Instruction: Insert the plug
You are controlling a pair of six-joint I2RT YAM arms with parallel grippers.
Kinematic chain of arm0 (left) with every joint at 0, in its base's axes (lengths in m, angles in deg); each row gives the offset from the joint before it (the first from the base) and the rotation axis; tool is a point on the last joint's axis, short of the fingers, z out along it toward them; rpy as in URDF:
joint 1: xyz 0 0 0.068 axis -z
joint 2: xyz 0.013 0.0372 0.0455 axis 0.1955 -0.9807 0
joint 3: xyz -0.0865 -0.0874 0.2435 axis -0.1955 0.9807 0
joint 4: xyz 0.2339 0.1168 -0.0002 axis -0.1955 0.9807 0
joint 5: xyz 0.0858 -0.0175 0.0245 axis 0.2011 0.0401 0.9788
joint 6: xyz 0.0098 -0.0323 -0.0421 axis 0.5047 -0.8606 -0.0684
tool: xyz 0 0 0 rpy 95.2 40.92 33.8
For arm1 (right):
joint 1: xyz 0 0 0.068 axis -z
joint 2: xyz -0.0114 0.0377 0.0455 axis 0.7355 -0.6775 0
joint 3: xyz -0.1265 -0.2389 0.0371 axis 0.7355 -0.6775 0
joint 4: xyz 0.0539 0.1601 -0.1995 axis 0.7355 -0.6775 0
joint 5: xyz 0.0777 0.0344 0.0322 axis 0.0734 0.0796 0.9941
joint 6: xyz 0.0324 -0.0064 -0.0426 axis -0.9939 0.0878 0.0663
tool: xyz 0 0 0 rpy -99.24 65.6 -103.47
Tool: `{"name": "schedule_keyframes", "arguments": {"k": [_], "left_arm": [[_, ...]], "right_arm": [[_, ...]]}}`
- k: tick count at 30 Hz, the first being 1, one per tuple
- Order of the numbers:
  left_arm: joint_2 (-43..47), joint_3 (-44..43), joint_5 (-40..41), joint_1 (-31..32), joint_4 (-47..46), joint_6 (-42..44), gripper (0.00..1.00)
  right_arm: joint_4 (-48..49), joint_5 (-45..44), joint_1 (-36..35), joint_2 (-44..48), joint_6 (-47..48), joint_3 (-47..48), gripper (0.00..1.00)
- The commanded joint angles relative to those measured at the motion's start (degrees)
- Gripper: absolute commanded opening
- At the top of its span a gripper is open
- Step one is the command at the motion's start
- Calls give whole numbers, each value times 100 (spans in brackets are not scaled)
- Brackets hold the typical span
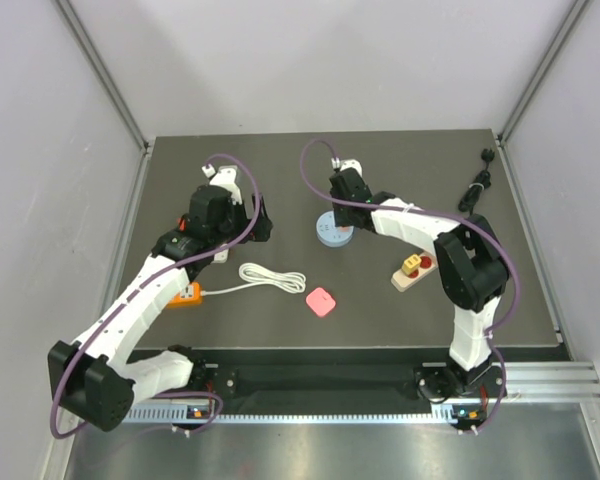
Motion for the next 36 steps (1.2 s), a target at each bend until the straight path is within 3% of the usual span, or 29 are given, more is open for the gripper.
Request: {"name": "schedule_keyframes", "arguments": {"k": [1, 12, 15, 20, 28, 33, 36], "left_arm": [[171, 29, 110, 1, -142, 100, 98], [136, 2, 119, 1, -125, 100, 98], [110, -6, 171, 1, -63, 91, 98], [110, -15, 680, 1, 15, -75, 98], [4, -288, 594, -8, 253, -708, 95], [-22, -227, 777, -78, 359, -1428, 92], [-31, -139, 1093, -288, 507, -1999, 90]], "right_arm": [[-484, 52, -169, -580, -165, -502, 0], [-317, -79, -205, -466, -288, -802, 1], [-536, -343, -169, -404, -148, -583, 8], [-950, -449, -2, -88, 81, 94, 36], [-1468, 227, 42, 395, 477, 1429, 62], [-1469, 754, 24, 755, 477, 1353, 72], [-1206, 1097, 16, 1342, 398, 582, 75]]}}
